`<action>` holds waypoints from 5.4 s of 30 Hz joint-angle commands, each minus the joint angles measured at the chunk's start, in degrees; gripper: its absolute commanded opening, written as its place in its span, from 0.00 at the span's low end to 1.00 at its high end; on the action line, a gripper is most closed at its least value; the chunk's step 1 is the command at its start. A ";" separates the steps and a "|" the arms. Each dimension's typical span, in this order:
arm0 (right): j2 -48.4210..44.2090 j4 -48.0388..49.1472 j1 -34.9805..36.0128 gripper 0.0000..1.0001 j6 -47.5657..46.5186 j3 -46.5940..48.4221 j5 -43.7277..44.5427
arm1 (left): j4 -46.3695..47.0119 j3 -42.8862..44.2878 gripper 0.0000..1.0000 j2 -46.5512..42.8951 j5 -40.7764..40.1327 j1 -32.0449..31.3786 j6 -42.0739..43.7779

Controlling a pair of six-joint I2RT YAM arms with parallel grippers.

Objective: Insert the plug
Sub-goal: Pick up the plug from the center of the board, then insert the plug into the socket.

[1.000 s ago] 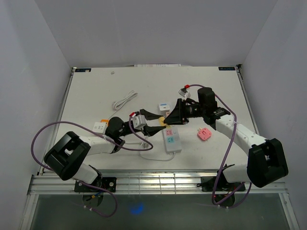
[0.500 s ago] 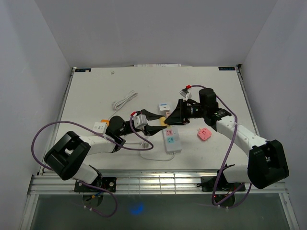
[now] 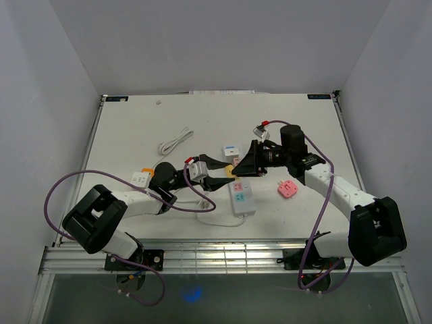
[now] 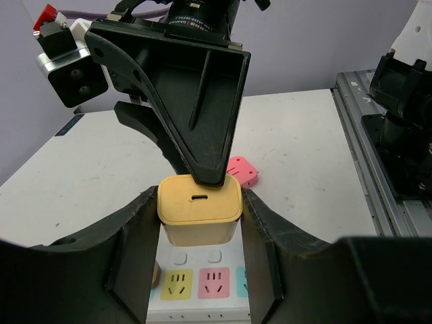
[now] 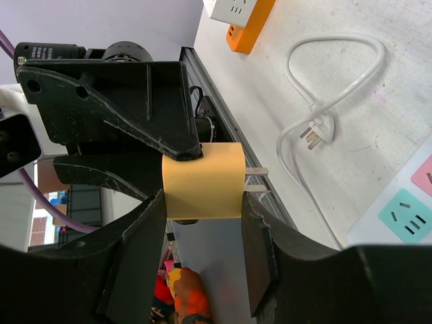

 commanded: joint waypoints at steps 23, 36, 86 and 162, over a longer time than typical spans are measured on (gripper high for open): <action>-1.83 3.18 0.27 0.73 0.11 -0.11 -1.09 | -1.82 1.91 0.00 -1.81 2.59 -0.63 1.25; -2.97 -5.24 -2.98 0.98 -6.55 1.56 3.65 | -4.98 2.18 0.00 -0.58 1.63 -0.63 1.86; 4.06 -4.99 -10.98 0.58 -20.19 -1.08 9.98 | -9.99 17.21 0.00 26.05 6.72 2.18 10.83; 16.89 -7.98 -1.93 0.33 -22.48 7.18 20.53 | -20.89 20.28 0.01 26.22 6.20 3.76 13.82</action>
